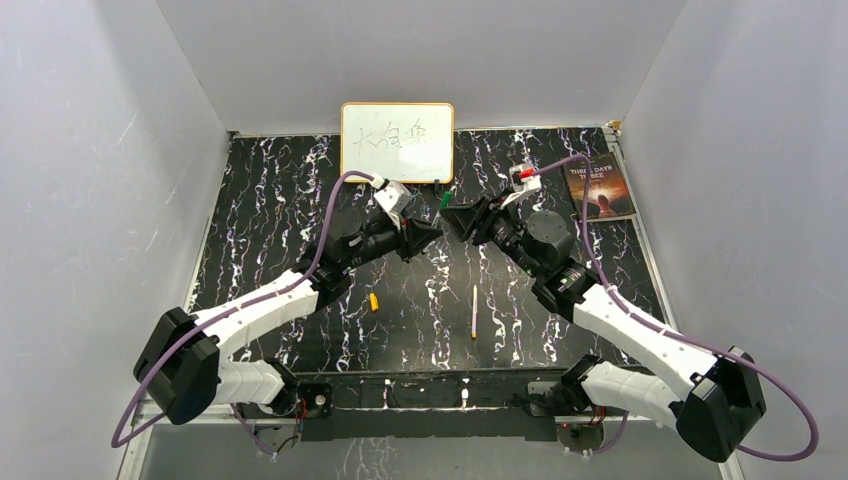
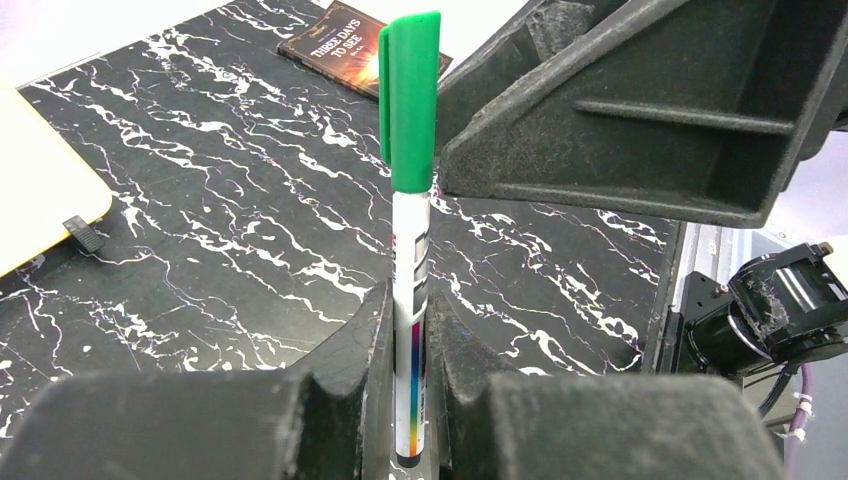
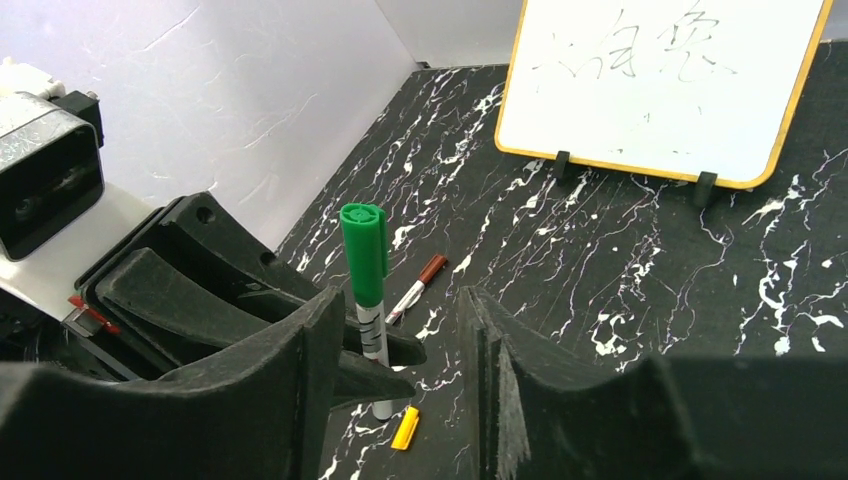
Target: Insert the pens into the pen caps
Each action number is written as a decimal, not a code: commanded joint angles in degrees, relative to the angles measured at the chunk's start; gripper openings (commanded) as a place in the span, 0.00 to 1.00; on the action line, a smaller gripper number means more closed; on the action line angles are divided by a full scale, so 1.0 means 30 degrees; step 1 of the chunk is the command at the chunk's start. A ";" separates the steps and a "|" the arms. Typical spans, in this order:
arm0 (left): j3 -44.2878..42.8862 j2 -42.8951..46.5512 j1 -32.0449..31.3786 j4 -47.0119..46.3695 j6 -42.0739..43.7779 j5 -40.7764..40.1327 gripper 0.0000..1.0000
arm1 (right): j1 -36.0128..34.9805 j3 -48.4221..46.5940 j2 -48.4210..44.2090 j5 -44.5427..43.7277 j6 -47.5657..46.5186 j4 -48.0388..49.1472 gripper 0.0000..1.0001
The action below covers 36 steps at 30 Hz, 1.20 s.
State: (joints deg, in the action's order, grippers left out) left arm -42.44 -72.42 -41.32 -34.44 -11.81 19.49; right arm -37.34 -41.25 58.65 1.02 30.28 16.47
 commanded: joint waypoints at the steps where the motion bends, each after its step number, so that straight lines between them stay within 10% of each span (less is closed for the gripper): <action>1: -0.0386 0.0965 0.0079 0.0123 0.0893 0.0013 0.00 | 0.0011 -0.0880 -0.0648 -0.0284 -0.0378 0.0253 0.45; 13: -0.0423 0.0913 -0.0069 0.0627 0.1360 0.0283 0.00 | -0.0003 -0.2404 0.0186 -0.0081 -0.0891 0.0310 0.60; 25: -0.0437 0.1579 -0.0172 0.0932 0.1507 0.0136 0.00 | 0.0006 -0.2640 0.1129 0.0645 -0.0631 0.0635 0.38; 31: -0.0976 0.1304 -0.0181 0.1662 0.1354 0.0533 0.00 | -0.0002 -0.2538 0.1047 0.0745 -0.0529 0.0578 0.00; 36: -0.1553 0.1035 -0.0177 0.2018 0.1032 0.0408 0.00 | 0.0000 -0.2150 0.0821 0.1222 -0.0141 0.0760 0.00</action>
State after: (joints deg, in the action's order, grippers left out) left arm -43.48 -69.78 -41.50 -28.10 -8.21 19.84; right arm -37.58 -46.46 62.59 3.86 29.30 15.62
